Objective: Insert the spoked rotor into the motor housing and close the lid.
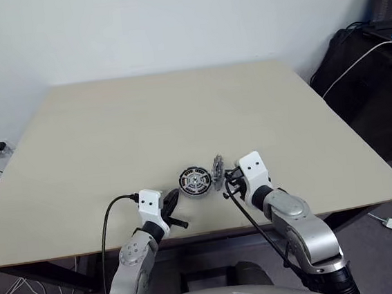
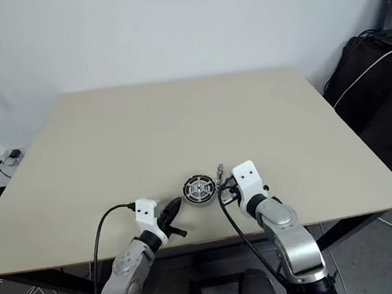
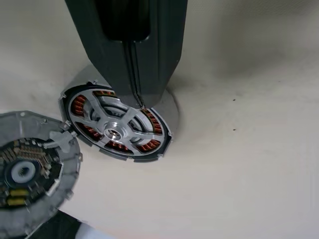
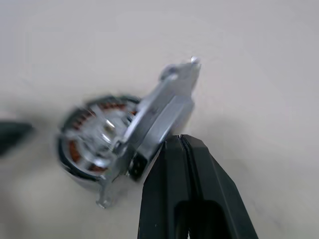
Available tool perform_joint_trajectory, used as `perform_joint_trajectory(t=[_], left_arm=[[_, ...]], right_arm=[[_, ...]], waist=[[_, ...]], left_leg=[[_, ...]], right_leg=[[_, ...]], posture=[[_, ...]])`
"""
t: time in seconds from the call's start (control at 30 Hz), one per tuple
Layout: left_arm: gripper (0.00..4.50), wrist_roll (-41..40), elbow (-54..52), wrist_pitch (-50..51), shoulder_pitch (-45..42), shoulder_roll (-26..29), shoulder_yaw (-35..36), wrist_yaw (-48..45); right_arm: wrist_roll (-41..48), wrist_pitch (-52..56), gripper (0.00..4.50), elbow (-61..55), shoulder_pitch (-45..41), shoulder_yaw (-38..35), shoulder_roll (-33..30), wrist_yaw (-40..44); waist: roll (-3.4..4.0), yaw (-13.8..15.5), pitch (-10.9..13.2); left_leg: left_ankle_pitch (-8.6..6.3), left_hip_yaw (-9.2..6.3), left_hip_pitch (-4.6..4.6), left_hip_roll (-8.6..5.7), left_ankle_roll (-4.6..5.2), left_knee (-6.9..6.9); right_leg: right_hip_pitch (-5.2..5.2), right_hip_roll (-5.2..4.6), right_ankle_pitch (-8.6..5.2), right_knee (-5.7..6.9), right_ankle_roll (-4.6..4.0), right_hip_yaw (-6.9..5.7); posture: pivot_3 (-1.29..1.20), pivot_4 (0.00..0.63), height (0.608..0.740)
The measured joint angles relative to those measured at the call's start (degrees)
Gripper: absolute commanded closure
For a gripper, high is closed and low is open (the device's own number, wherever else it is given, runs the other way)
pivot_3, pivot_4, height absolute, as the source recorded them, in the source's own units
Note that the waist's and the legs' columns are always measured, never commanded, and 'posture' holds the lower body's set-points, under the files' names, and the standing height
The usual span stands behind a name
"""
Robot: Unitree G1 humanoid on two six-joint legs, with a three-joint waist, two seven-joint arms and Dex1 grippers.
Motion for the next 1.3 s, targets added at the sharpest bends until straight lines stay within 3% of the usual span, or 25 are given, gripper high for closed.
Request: perform_joint_trajectory(t=[0.2,0.63,0.83,0.93,1.3], left_arm=[[4.50,1.19,0.14,-0.39,0.07,0.22,0.02,0.93],[4.50,5.22,3.25,-8.47,-0.28,0.53,-0.20,1.39],[4.50,5.19,3.25,-8.60,-0.30,0.55,-0.21,1.17],[4.50,5.16,3.25,-8.60,-0.30,0.55,-0.20,1.12],[4.50,5.07,3.25,-8.61,-0.35,0.59,-0.24,0.90]], right_arm=[[1.53,0.43,4.46,1.37,-2.32,2.94,0.36,1.53],[2.13,-5.21,4.46,18.92,-7.68,4.83,2.49,2.01],[2.58,-7.68,4.46,19.57,-7.46,4.80,1.29,3.24],[3.76,-10.16,3.89,18.49,-6.62,4.12,-0.66,5.86],[4.12,-14.66,0.26,24.11,-11.11,4.30,-5.72,13.95]], waist=[[0.00,0.00,-0.01],[0.00,-0.01,-0.06],[0.01,0.08,-0.12],[0.01,0.06,-0.11],[0.00,0.07,-0.11]], left_leg=[[0.00,0.00,0.01,0.01,0.00,0.00],[0.02,0.03,0.08,-0.01,0.03,0.03],[0.02,0.03,0.08,-0.02,0.03,0.03],[0.04,0.04,0.07,-0.02,0.06,0.03],[0.15,0.04,0.10,-0.01,0.26,0.06]], right_leg=[[0.01,0.01,0.00,0.02,0.00,0.00],[0.07,0.01,0.01,0.07,-0.01,0.01],[0.08,-0.01,0.01,0.05,-0.01,0.02],[0.07,0.00,0.01,0.05,-0.01,0.02],[0.08,0.02,0.02,0.09,-0.01,0.03]], posture=[[0.00,0.000,0.740],[0.00,0.000,0.740],[0.00,0.000,0.740],[0.00,0.000,0.740],[0.00,0.000,0.740]])
